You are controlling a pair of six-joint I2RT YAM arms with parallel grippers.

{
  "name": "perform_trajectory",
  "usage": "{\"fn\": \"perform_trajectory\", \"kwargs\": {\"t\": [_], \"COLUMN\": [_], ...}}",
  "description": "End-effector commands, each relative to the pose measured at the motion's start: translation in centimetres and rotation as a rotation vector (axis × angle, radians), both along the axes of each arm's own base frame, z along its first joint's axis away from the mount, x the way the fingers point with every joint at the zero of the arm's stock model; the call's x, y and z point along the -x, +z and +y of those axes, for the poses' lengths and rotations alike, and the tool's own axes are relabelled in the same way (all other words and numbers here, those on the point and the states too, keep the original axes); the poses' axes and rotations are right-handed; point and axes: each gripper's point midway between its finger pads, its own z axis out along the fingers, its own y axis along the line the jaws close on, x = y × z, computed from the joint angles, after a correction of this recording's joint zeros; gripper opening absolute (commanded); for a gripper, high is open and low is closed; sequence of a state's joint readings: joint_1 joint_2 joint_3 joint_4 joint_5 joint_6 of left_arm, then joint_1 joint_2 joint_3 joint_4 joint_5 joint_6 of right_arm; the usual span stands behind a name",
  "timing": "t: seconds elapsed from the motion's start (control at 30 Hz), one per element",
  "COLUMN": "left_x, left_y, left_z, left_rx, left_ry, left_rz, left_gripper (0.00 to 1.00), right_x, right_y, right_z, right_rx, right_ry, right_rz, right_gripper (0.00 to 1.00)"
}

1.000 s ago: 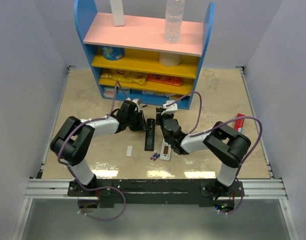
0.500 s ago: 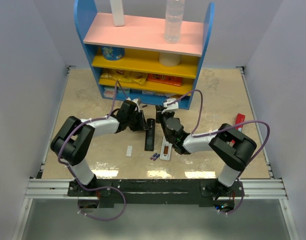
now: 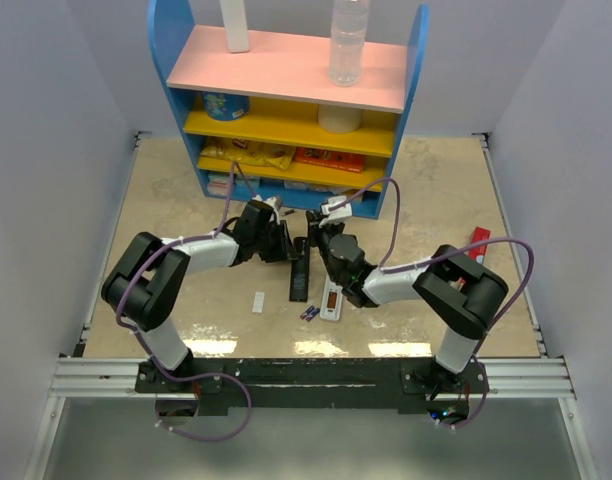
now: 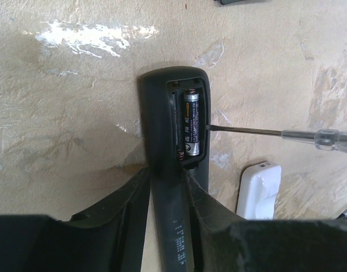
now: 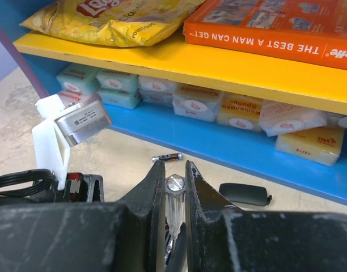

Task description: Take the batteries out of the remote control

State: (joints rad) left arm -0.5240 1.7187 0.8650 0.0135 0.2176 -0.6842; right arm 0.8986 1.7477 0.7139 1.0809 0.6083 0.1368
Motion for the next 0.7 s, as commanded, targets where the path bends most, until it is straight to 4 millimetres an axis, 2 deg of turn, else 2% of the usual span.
{"fn": "perform_trajectory", "kwargs": {"t": [0.0,0.4,0.53,0.67], "left_x": [-0.4,-0.1,-0.2,0.0], "left_y": [-0.6,-1.1,-1.0,-1.2], "left_z": [0.1,0.3,0.3,0.4], "left_rx": [-0.019,-0.024,-0.023,-0.029], "left_ry": [-0.012,-0.013,-0.009,-0.009], "left_rz": [-0.013,-0.002,-0.003,0.003], "left_gripper": [0.33,0.32,0.32,0.32], "right_x": [-0.3,-0.1,0.1,0.2], "right_y": [1.5,-1.6,-1.7,-0.9], "right_z": [1.3,0.9,1.2,2.1], "right_rx": [-0.028,0.028,0.030,0.022], "right_ry": [0.026,0.019,0.045,0.089], "right_rz": [-0.040,-0.001,-0.002,-0.023], "right_gripper": [0.00,0.00,0.00,0.00]}}
